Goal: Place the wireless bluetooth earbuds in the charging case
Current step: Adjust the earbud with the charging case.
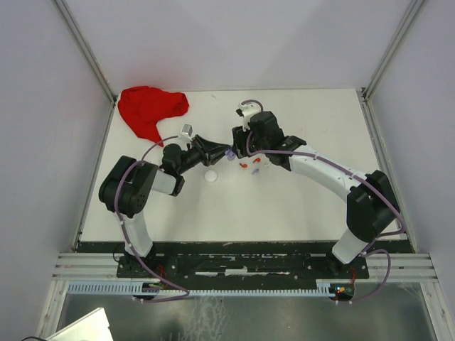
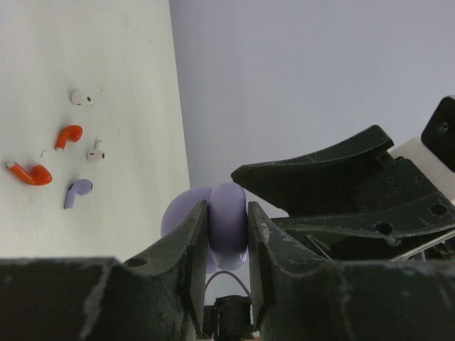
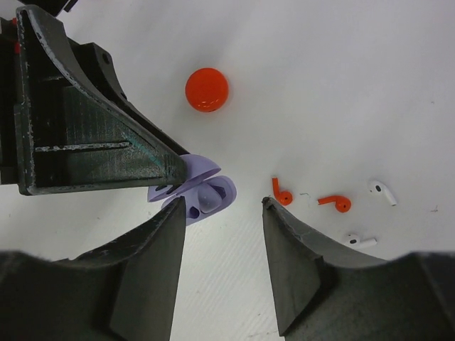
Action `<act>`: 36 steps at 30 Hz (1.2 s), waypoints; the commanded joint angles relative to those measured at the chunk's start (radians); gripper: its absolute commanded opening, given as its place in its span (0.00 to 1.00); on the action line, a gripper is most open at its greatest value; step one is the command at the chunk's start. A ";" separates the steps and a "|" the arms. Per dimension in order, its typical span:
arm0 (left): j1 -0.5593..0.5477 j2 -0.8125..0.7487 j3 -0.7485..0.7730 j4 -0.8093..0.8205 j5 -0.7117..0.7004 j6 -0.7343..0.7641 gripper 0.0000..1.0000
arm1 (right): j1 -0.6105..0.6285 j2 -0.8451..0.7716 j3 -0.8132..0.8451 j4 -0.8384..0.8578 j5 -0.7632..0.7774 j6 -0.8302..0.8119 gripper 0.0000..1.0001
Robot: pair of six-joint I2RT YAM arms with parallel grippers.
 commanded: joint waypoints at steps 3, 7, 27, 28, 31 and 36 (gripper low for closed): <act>-0.005 0.016 0.034 0.081 0.035 -0.049 0.03 | -0.003 0.016 0.023 0.004 -0.025 -0.028 0.53; -0.005 0.018 0.036 0.079 0.038 -0.048 0.03 | -0.004 0.019 0.021 0.003 -0.030 -0.035 0.52; -0.006 0.024 0.051 0.075 0.048 -0.049 0.03 | -0.004 0.045 0.041 0.002 -0.050 -0.045 0.41; -0.006 0.024 0.051 0.075 0.049 -0.048 0.03 | -0.004 0.044 0.042 0.003 -0.050 -0.046 0.41; -0.006 0.025 0.052 0.074 0.050 -0.047 0.03 | -0.003 0.048 0.045 -0.001 -0.050 -0.049 0.39; -0.006 0.028 0.054 0.074 0.053 -0.047 0.03 | -0.003 0.049 0.049 -0.007 -0.049 -0.057 0.34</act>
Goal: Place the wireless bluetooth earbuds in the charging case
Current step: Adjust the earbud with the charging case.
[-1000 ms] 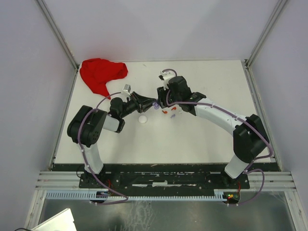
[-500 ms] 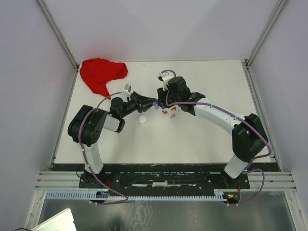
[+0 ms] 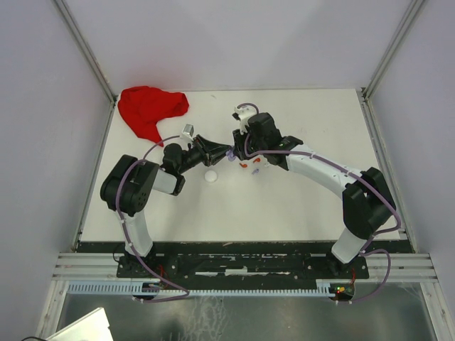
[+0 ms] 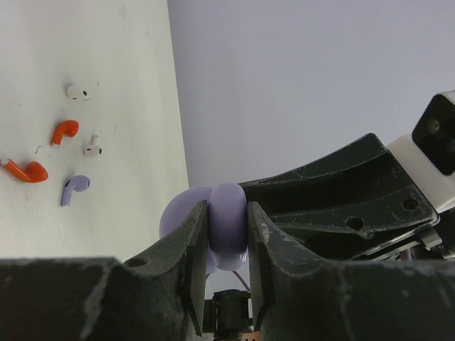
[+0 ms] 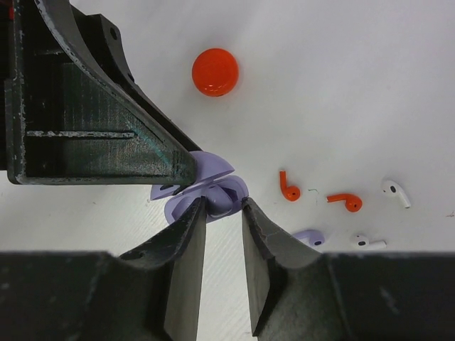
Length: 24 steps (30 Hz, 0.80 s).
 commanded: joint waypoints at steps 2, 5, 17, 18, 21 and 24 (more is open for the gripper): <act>-0.004 0.007 0.040 0.055 0.027 -0.028 0.03 | -0.004 0.013 0.047 0.006 0.000 -0.024 0.31; -0.005 0.010 0.040 0.054 0.027 -0.026 0.03 | -0.004 0.013 0.049 0.003 0.001 -0.028 0.28; -0.005 0.023 0.042 0.025 0.015 -0.011 0.03 | -0.004 -0.008 0.037 0.015 0.001 -0.040 0.15; -0.005 0.026 0.044 0.025 0.014 -0.011 0.03 | -0.003 -0.014 0.032 0.021 0.001 -0.042 0.14; -0.005 0.038 0.048 0.022 0.010 -0.013 0.03 | -0.002 -0.032 0.017 0.036 0.003 -0.049 0.14; -0.005 0.049 0.054 0.019 0.010 -0.011 0.03 | -0.002 -0.047 0.004 0.050 0.004 -0.053 0.13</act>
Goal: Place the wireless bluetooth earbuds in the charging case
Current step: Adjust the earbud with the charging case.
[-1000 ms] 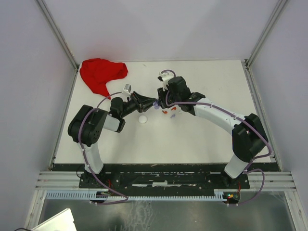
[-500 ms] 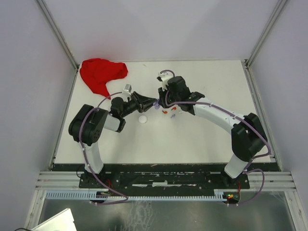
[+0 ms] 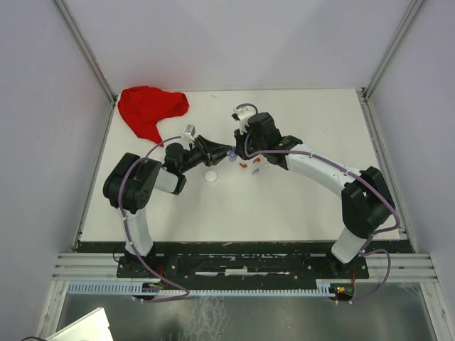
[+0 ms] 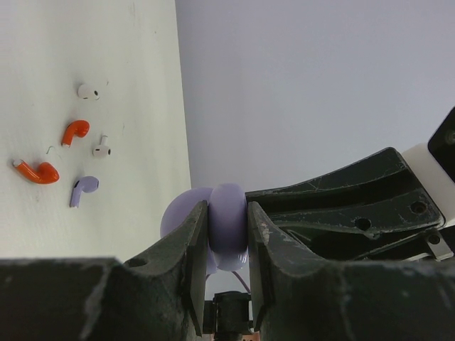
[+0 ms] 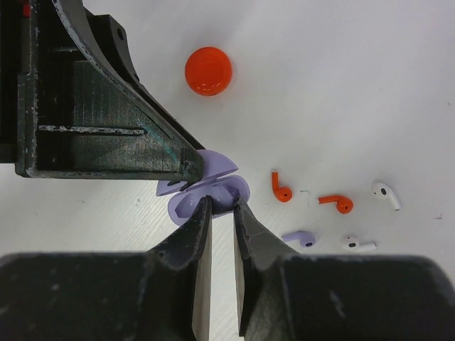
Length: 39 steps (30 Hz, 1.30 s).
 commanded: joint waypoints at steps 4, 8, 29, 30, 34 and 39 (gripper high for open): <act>-0.004 0.034 0.042 0.023 0.007 -0.011 0.03 | -0.003 -0.069 -0.010 0.061 0.004 -0.023 0.13; -0.004 0.049 0.051 0.022 0.005 -0.014 0.03 | -0.002 -0.075 -0.016 0.063 0.006 -0.026 0.11; -0.005 0.054 0.074 0.044 0.011 -0.046 0.03 | 0.001 -0.069 -0.028 0.074 0.013 -0.032 0.11; -0.005 0.051 0.073 0.044 0.011 -0.046 0.03 | 0.001 -0.068 -0.026 0.074 0.013 -0.033 0.11; -0.005 0.041 0.065 0.047 0.012 -0.048 0.03 | 0.001 -0.063 -0.025 0.071 0.010 -0.033 0.11; -0.006 0.036 0.064 0.060 0.013 -0.058 0.03 | 0.001 -0.060 -0.026 0.071 0.011 -0.033 0.11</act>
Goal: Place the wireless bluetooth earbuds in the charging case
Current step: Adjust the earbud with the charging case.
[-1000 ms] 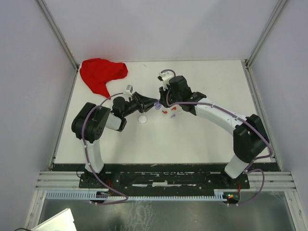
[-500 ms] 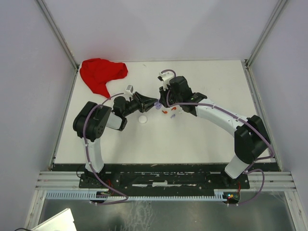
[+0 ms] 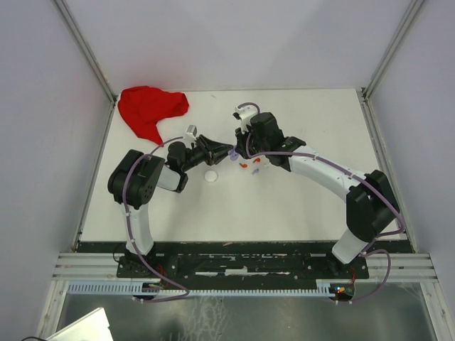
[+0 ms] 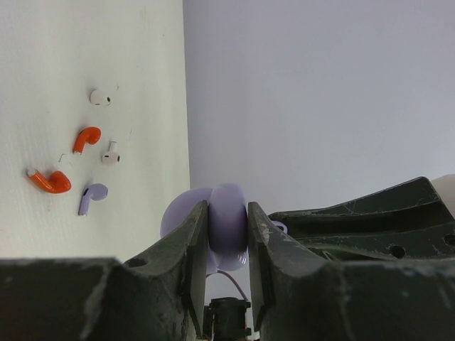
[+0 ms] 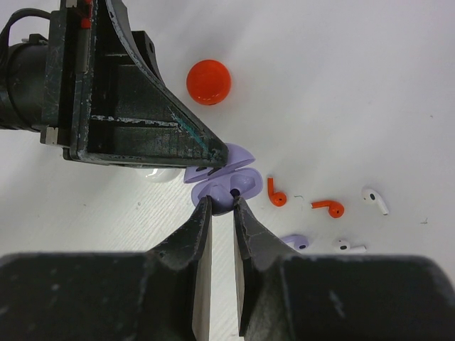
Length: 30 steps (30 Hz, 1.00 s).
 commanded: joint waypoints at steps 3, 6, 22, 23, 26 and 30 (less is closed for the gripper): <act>-0.006 -0.041 0.015 0.064 0.015 -0.030 0.03 | 0.001 -0.015 -0.002 0.040 0.004 -0.013 0.11; -0.008 -0.050 0.013 0.066 0.017 -0.030 0.03 | 0.000 -0.014 0.000 0.039 0.004 -0.013 0.11; -0.014 -0.069 0.001 0.078 0.017 -0.038 0.03 | 0.000 -0.007 0.001 0.036 0.009 -0.016 0.10; -0.014 -0.070 0.001 0.078 0.017 -0.038 0.03 | 0.000 -0.008 0.001 0.034 0.010 -0.016 0.10; -0.013 -0.071 0.002 0.077 0.017 -0.038 0.03 | 0.002 -0.009 0.002 0.031 0.014 -0.018 0.10; -0.014 -0.072 0.002 0.078 0.015 -0.038 0.03 | 0.001 -0.009 0.001 0.029 0.014 -0.019 0.10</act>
